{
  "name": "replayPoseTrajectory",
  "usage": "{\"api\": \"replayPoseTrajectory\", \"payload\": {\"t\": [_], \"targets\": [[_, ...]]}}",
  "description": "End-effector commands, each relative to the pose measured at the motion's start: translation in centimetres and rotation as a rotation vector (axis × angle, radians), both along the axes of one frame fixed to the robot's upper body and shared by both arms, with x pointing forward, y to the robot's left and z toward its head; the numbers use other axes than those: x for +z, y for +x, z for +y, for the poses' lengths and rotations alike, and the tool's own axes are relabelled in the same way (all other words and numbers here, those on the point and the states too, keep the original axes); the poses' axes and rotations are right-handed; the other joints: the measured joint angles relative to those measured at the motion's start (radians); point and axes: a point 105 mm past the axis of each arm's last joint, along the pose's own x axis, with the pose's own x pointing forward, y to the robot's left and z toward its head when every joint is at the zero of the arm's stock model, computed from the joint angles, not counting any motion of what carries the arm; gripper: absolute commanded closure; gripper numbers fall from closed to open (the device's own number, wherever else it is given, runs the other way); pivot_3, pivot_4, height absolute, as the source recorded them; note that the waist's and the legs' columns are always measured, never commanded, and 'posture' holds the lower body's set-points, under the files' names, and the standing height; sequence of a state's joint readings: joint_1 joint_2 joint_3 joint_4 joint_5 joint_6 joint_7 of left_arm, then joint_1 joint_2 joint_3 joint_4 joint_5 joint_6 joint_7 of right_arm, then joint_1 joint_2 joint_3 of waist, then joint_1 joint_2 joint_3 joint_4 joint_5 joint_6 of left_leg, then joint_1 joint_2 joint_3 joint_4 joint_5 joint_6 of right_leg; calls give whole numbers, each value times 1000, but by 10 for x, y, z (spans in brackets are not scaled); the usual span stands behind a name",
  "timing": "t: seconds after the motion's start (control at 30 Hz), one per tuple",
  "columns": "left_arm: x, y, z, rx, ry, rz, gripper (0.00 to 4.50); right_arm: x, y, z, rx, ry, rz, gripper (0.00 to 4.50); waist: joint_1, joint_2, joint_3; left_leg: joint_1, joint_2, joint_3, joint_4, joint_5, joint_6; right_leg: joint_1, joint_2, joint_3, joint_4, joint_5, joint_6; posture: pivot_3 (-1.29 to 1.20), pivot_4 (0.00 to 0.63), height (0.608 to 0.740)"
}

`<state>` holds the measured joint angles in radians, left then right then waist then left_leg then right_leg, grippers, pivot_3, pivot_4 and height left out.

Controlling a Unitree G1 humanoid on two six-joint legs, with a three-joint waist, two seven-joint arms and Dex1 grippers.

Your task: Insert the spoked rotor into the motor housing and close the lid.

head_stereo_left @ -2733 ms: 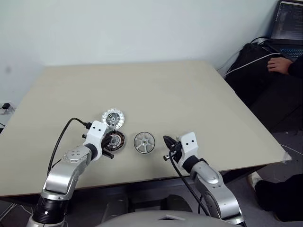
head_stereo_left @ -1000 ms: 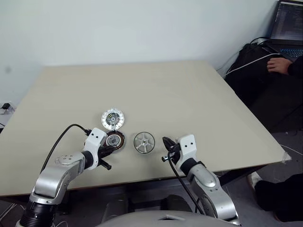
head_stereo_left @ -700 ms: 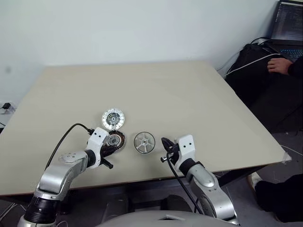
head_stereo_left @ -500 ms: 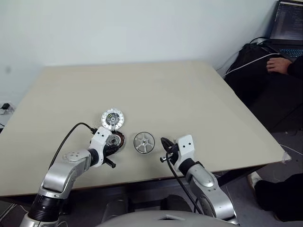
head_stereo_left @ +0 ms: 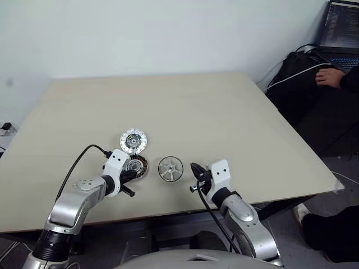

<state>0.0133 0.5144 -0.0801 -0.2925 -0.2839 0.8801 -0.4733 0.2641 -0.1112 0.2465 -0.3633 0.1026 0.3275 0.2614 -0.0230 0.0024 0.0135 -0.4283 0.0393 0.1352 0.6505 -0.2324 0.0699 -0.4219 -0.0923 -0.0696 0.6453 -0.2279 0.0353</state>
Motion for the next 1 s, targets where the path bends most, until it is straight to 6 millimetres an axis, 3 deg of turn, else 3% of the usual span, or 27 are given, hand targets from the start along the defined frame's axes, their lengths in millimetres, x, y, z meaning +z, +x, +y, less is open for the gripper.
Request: {"api": "replayPoseTrajectory", "payload": {"t": [0.03,0.2,0.33,0.43,0.57,0.77,1.0], "targets": [[7,10,14,59,46,-58,4494,13,5,0,-3,15,-59,4435,0,0,0,0,0,0,0,0,0,0,0,0,0,0,0,0,0,740],[15,18,10,76,8,-133,4494,13,5,0,-1,14,-59,4435,2,0,0,0,2,0,0,1,-1,0,1,-1,0,2,0,0,0,740],[48,30,0,99,-122,-355,4494,14,4,0,6,5,-63,4435,3,0,0,0,4,0,0,1,-2,-1,1,-2,0,5,-3,0,0,740],[58,33,3,149,-109,-484,4494,15,4,0,20,-1,-64,4435,3,0,0,0,5,0,0,2,-3,-1,1,-2,0,5,-4,0,0,740],[52,26,1,173,-126,-510,4494,15,6,1,39,-20,-68,4435,2,-1,0,0,5,0,0,2,-2,-1,3,-1,-1,6,-6,0,0,740],[34,-2,-5,105,-159,-395,4494,16,9,1,56,-33,-73,4435,2,-1,0,-1,6,0,1,2,-2,-2,6,-1,-2,5,-5,0,0,740],[37,-9,5,92,-95,-390,4494,15,9,4,74,-31,-67,4435,2,0,0,-1,7,0,1,1,-2,-2,5,-1,-1,5,-4,0,0,740]]}}
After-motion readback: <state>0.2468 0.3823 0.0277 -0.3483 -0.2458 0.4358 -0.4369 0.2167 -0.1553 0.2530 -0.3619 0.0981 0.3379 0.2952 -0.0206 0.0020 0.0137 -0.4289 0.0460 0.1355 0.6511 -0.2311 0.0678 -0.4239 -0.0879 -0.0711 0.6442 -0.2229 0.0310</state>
